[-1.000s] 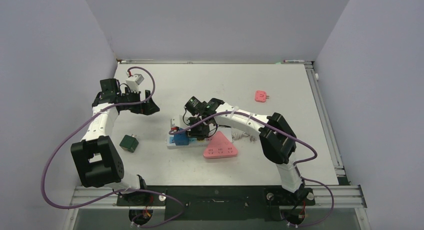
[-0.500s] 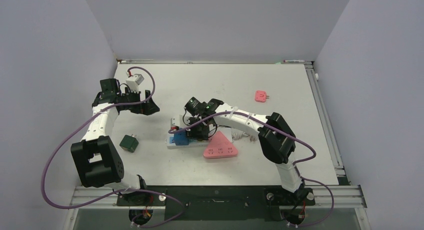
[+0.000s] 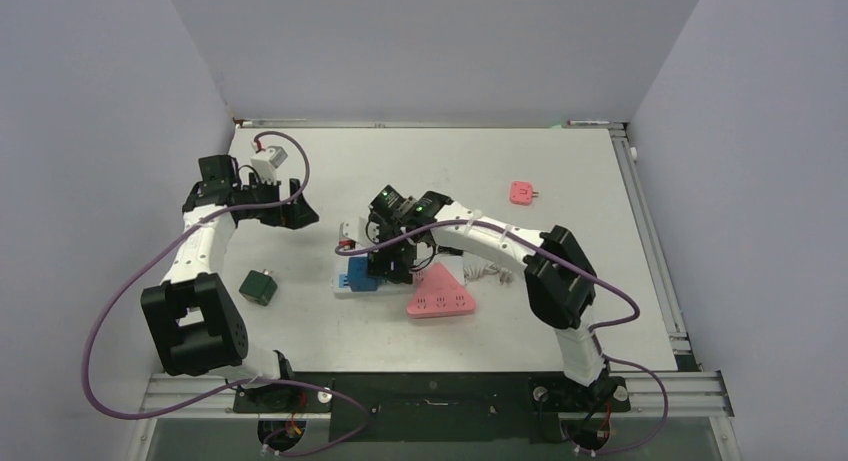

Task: Insert the plug
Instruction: Insert the plug into the socket, then pick up the plug from the center of the board.

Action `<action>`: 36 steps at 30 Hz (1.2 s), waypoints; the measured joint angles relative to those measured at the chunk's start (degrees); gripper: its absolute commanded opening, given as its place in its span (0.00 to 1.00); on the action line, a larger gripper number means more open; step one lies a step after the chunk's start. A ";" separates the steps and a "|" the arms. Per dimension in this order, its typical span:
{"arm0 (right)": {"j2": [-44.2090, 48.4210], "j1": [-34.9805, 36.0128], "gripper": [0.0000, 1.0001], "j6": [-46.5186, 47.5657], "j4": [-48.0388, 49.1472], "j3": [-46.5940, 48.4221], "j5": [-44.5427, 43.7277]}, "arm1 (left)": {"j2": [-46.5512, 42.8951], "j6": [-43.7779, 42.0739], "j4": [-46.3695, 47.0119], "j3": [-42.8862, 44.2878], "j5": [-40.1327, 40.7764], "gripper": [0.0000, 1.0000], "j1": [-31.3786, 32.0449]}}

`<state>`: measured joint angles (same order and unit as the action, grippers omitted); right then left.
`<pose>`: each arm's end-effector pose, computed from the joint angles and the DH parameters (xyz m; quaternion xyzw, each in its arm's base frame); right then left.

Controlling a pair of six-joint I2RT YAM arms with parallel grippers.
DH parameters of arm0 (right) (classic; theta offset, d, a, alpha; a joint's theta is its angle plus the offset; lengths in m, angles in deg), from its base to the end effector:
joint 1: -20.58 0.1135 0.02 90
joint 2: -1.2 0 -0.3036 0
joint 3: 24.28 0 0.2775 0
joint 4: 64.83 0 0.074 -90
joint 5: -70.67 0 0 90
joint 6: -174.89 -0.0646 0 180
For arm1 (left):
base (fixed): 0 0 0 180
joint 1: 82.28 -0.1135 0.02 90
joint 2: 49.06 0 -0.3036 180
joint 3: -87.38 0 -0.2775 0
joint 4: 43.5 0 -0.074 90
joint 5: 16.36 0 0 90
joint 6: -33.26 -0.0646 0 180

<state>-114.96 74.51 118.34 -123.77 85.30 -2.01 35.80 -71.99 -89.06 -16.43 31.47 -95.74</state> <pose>0.2704 0.4039 0.2307 -0.6904 0.6765 0.1821 0.1801 0.3392 0.0366 0.2752 0.1243 0.8861 -0.2606 0.3625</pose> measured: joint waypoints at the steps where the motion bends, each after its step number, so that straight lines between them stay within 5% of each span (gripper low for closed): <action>1: 0.70 -0.28 0.90 -0.57 0.31 0.28 0.02 | 0.00 0.02 -0.20 0.44 0.00 0.96 0.00; 10: 20.85 -8.92 0.90 -18.34 16.26 -5.79 -2.99 | 1.33 -2.56 -9.68 13.53 1.09 0.96 -0.07; 15: 24.57 -12.63 0.90 -27.36 23.37 -6.62 -8.22 | 1.53 -9.64 -18.51 17.57 3.28 0.96 -1.46; 25: 25.86 -15.47 0.90 -38.29 26.56 -24.09 -19.89 | 0.87 -29.00 -33.97 6.80 14.86 0.96 -8.09; 36: 28.87 -19.26 0.90 -42.27 29.38 -27.30 -23.28 | -4.50 -36.52 -35.50 -1.81 24.06 0.96 -9.38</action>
<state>-86.09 55.25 76.07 -94.40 58.00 -25.29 31.30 -108.51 -124.56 -18.24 55.53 -105.11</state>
